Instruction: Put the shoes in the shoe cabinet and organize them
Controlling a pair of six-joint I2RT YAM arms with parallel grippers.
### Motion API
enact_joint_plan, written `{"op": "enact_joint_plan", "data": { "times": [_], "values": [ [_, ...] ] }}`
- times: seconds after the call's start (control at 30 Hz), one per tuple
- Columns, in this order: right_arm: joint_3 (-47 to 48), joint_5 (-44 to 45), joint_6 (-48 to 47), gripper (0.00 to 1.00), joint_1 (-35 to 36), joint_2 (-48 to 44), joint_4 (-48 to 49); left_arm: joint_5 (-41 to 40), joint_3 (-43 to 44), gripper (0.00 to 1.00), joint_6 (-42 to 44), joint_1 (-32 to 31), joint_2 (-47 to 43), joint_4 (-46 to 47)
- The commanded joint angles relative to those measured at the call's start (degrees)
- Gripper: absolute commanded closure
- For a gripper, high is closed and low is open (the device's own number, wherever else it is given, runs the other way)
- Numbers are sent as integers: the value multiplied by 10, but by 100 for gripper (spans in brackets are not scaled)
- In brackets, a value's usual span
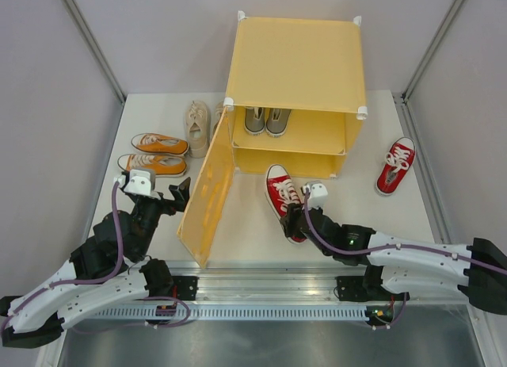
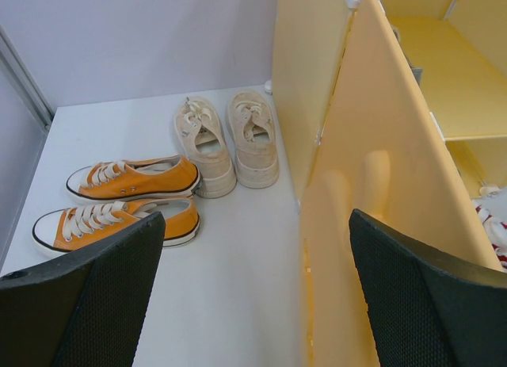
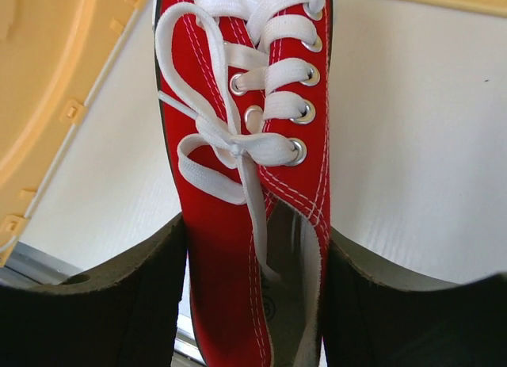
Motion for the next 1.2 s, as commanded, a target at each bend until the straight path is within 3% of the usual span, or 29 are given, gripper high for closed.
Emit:
{"op": "enact_joint_plan", "data": {
  "times": [0.0,0.23,0.43,0.63,0.77,0.93,1.03,1.07,1.1,1.13,1.17],
  "values": [
    [8,64,21,99,2,-52,-4,6,5,0,-7,2,-4,7],
    [72,186,5,99,1,-117,-86,10,6,0,-7,2,-5,7],
    [157,263,-36,99,-29,-75,-86,12,6,0,-8,2,-9,7],
    [211,189,-79,99,-136,-9,-31,15,5,0,-10,2,-13,7],
    [217,133,-101,99,-138,-10,-15,18,5,0,-10,2,-14,7],
    [133,88,-84,98,-137,-62,-16,29,6,0,-12,2,-19,7],
    [69,27,-98,54,-138,-78,-3,33,6,0,-14,2,-21,7],
    [56,13,-99,30,-137,-77,-1,35,6,0,-14,2,-21,8],
    [32,-7,-96,23,-138,-74,2,38,7,0,-15,2,-21,7],
    [22,-12,-94,7,-138,-67,5,39,7,0,-15,2,-21,7],
    [10,-15,-94,2,-138,-62,11,39,8,0,-15,2,-20,6]
  ]
}}
